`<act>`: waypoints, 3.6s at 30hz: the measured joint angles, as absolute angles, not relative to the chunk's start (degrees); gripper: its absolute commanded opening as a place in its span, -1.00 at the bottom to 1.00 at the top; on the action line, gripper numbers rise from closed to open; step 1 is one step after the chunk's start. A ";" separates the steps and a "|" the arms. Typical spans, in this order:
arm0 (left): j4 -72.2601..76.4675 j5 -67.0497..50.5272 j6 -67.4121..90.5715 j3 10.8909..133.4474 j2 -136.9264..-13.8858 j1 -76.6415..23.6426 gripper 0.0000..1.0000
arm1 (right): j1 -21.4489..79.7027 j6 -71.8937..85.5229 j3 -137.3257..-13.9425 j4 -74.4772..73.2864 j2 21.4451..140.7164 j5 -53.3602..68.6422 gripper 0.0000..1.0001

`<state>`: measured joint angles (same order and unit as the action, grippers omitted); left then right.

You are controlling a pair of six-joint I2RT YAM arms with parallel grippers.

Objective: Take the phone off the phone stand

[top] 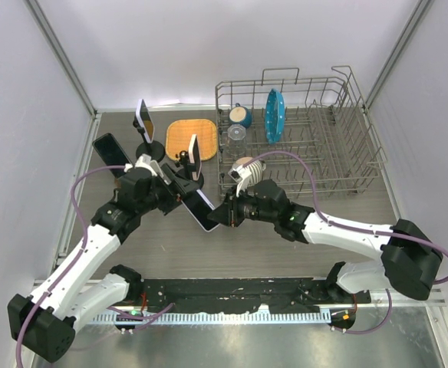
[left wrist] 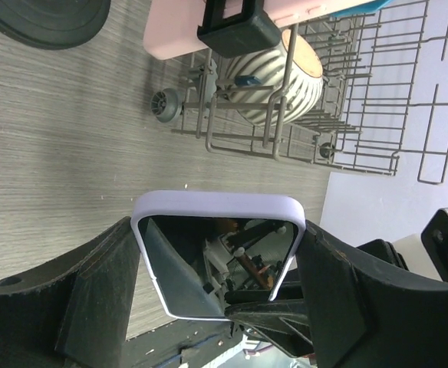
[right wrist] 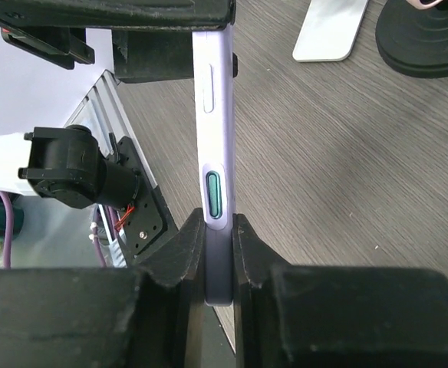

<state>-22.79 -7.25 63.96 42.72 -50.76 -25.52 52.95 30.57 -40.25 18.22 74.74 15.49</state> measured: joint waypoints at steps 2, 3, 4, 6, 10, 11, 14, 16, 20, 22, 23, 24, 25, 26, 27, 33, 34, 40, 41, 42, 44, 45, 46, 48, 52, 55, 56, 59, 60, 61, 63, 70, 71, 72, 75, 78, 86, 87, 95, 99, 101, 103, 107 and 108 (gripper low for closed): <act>-22.76 -7.55 63.79 42.72 -50.76 -25.54 0.63 | 52.95 30.28 -39.81 17.78 73.97 15.22 -0.99; -22.79 -7.57 63.64 42.72 -50.72 -25.65 0.77 | 52.99 30.24 -39.44 17.34 73.21 15.00 -0.99; -22.94 -7.62 63.37 42.78 -50.70 -25.91 0.98 | 53.08 30.24 -39.09 16.75 72.47 14.76 -0.98; -23.88 -6.33 60.93 43.51 -50.39 -26.33 1.00 | 53.30 30.85 -38.15 13.13 69.58 13.80 -0.98; -27.29 0.05 55.02 48.03 -48.07 -25.74 0.99 | 52.69 32.29 -36.45 2.92 64.12 10.68 -0.98; -28.12 1.80 53.23 49.47 -47.16 -25.69 0.99 | 52.18 32.82 -35.90 -0.01 62.74 9.93 -0.98; -29.36 7.44 48.56 52.73 -44.12 -25.52 0.99 | 49.47 34.65 -34.02 -8.91 58.39 8.40 -0.99; -30.35 11.66 45.12 54.24 -42.09 -25.43 0.99 | 46.24 36.29 -32.60 -14.17 55.59 7.79 -0.98; -32.56 19.90 39.31 55.09 -38.94 -25.36 1.00 | 39.03 39.48 -28.45 -22.35 48.47 6.83 -0.99; -33.82 23.88 36.75 55.09 -37.45 -25.36 1.00 | 35.14 40.84 -27.05 -26.92 44.64 6.00 -0.98; -34.44 25.78 35.48 55.09 -36.95 -25.36 0.99 | 33.58 41.28 -26.89 -29.10 43.33 5.34 -0.98; -34.87 27.55 34.57 55.09 -36.53 -25.36 0.99 | 32.32 41.71 -26.87 -31.00 42.50 4.51 -0.98; -35.29 29.15 33.56 55.09 -36.18 -25.36 1.00 | 31.35 42.11 -26.89 -32.64 41.91 3.70 -0.98; -35.70 30.72 32.47 55.09 -35.88 -25.36 1.00 | 30.59 42.37 -26.89 -34.15 41.60 3.09 -0.99; -35.97 31.86 31.86 55.09 -35.62 -25.36 1.00 | 29.80 42.61 -26.89 -36.01 41.34 2.11 -0.99; -36.27 37.80 27.55 53.32 -33.26 -25.36 0.99 | 27.88 44.29 -28.53 -41.60 39.81 -2.09 -0.99; -36.25 38.46 26.94 52.64 -32.93 -25.36 1.00 | 27.62 44.51 -28.93 -42.44 39.92 -2.94 -0.99; -36.27 40.91 24.80 49.45 -32.64 -25.36 0.99 | 26.94 46.06 -32.16 -46.00 43.29 -6.83 -0.93; -36.27 41.08 24.56 49.17 -32.64 -25.36 1.00 | 26.92 46.44 -32.75 -46.70 44.03 -7.64 -0.87; -36.21 41.32 24.32 48.93 -32.64 -25.36 1.00 | 26.92 46.76 -33.26 -47.29 44.58 -8.23 -0.81; -35.99 41.80 23.68 48.47 -32.49 -25.30 1.00 | 26.89 47.31 -34.11 -48.45 45.41 -9.39 -0.67; -35.97 42.02 23.49 48.27 -32.40 -25.23 1.00 | 26.89 47.53 -34.37 -48.93 45.60 -9.87 -0.64; -35.88 42.13 23.31 48.10 -32.25 -25.12 1.00 | 26.89 47.94 -34.70 -49.67 45.80 -10.68 -0.61; -35.70 42.39 23.07 47.72 -31.73 -24.93 0.99 | 26.87 48.51 -35.14 -50.81 46.02 -11.90 -0.56; -35.38 42.81 22.09 46.87 -30.02 -24.58 1.00 | 26.87 49.74 -35.48 -52.23 46.96 -13.85 -0.56; -35.27 43.13 21.71 46.54 -28.97 -24.49 1.00 | 26.87 50.30 -35.79 -52.36 48.31 -14.76 -0.56; -35.20 43.20 21.58 46.48 -28.73 -24.45 0.99 | 26.87 50.54 -35.97 -52.36 48.86 -15.09 -0.56; -34.50 43.51 20.93 46.06 -27.83 -24.23 1.00 | 26.87 51.11 -36.29 -52.25 50.37 -15.84 -0.53; -34.37 43.51 20.75 45.98 -27.62 -24.23 1.00 | 26.87 51.20 -36.38 -52.21 50.89 -15.97 -0.47; -34.13 43.53 20.51 45.82 -27.31 -24.18 1.00 | 26.87 51.29 -36.42 -52.18 51.48 -16.16 -0.33; -34.00 43.55 20.36 45.60 -26.94 -24.18 0.99 | 26.87 51.62 -36.45 -52.77 52.62 -17.02 -0.18; -33.41 43.55 20.03 45.34 -25.93 -24.01 0.99 | 26.39 52.10 -36.45 -55.81 56.55 -20.14 -0.02; -33.28 43.55 20.03 45.25 -25.76 -23.99 1.00 | 26.39 52.12 -36.45 -55.94 56.66 -20.34 -0.01; -33.23 43.55 19.99 45.19 -25.65 -23.97 1.00 | 26.39 52.23 -36.45 -56.03 56.82 -20.47 0.00; -33.23 43.55 19.70 45.06 -25.43 -23.97 1.00 | 26.39 52.47 -36.45 -56.14 57.14 -20.84 0.16; -33.19 43.55 19.38 44.97 -25.32 -23.97 1.00 | 26.39 52.80 -36.45 -56.27 57.14 -21.19 0.39; -33.19 43.53 19.25 44.73 -25.30 -23.86 1.00 | 26.39 54.39 -36.45 -56.40 57.14 -23.00 0.86; -33.17 43.53 19.25 44.71 -25.30 -23.86 1.00 | 26.39 54.59 -36.45 -56.42 57.12 -23.16 0.87; -33.12 43.53 19.35 44.42 -25.63 -23.86 1.00 | 26.39 55.90 -36.45 -56.18 52.95 -24.32 0.99; -33.19 43.53 20.34 44.47 -27.92 -23.81 1.00 | 26.39 54.24 -36.69 -54.74 46.54 -24.88 0.99; -33.52 43.51 21.08 44.69 -30.20 -23.59 1.00 | 26.39 52.25 -37.74 -53.76 42.70 -25.93 0.99; -33.95 43.51 22.11 45.28 -33.26 -23.35 0.99 | 26.39 50.35 -39.13 -52.25 39.13 -26.98 0.99; -34.89 43.44 23.42 47.44 -39.13 -21.82 0.99 | 26.39 43.70 -42.94 -48.42 32.10 -29.21 0.99; -35.03 43.42 23.73 48.47 -40.71 -20.84 1.00 | 26.39 41.71 -43.94 -47.48 30.57 -29.89 0.99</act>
